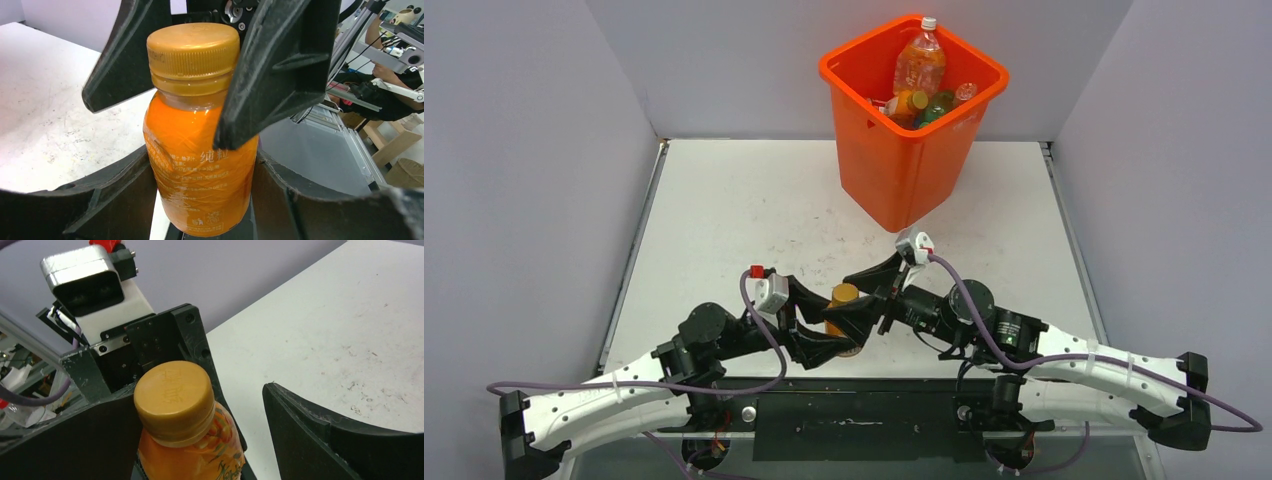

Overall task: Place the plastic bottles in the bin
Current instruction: Place the plastic bottle in the trash bin.

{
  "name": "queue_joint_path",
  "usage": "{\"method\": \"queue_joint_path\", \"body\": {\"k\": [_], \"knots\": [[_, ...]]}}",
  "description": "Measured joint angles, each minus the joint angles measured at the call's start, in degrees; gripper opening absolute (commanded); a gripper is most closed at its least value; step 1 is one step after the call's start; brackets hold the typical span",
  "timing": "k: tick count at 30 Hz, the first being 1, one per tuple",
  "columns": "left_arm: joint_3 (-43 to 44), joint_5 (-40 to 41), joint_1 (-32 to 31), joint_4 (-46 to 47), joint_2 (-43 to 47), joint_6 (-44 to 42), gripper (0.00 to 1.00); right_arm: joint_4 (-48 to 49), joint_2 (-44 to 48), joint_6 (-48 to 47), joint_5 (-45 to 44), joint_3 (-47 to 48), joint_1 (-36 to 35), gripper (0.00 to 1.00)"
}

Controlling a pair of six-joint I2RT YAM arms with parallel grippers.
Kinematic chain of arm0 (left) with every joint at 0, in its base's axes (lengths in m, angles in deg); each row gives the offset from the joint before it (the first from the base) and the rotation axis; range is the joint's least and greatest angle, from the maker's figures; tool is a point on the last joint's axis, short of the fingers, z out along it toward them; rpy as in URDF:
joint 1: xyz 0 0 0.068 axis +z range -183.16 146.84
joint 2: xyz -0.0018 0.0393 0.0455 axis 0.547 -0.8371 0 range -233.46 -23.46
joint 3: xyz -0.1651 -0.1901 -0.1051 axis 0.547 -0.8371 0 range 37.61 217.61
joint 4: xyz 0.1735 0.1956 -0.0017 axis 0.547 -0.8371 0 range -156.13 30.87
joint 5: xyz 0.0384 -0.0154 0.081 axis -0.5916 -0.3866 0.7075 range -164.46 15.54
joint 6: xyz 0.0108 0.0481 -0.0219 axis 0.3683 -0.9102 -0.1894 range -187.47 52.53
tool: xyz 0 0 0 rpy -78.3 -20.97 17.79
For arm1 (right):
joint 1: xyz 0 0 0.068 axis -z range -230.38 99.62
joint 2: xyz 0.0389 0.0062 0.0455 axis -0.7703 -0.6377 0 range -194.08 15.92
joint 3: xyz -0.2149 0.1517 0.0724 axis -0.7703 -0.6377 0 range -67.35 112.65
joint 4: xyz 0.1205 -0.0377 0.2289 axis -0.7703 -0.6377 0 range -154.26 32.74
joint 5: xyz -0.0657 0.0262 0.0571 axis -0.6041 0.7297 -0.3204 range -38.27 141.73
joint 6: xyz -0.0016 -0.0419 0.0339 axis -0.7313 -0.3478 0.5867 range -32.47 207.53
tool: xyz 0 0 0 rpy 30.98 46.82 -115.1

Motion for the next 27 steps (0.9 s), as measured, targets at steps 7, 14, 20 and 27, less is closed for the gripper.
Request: {"method": "queue_joint_path", "body": {"k": [7,14,20,27], "knots": [[-0.07,0.28,0.00,-1.05,0.74,-0.02,0.11,0.09,-0.26,1.77,-0.04,0.39,-1.62,0.83],[-0.04,0.11,-0.02,-1.14,1.84,-0.02,0.11,-0.11,0.94,2.10,-1.25,0.39,-1.62,0.61],[-0.04,0.76,0.04,-2.75,1.51,0.09,0.18,-2.34,0.63,1.03,-0.50,1.64,-2.12,0.08],[3.98,4.50,-0.35,-9.22,1.57,-2.71,0.96,-8.31,0.39,-2.69,-0.66,5.57,-2.10,0.05]]}}
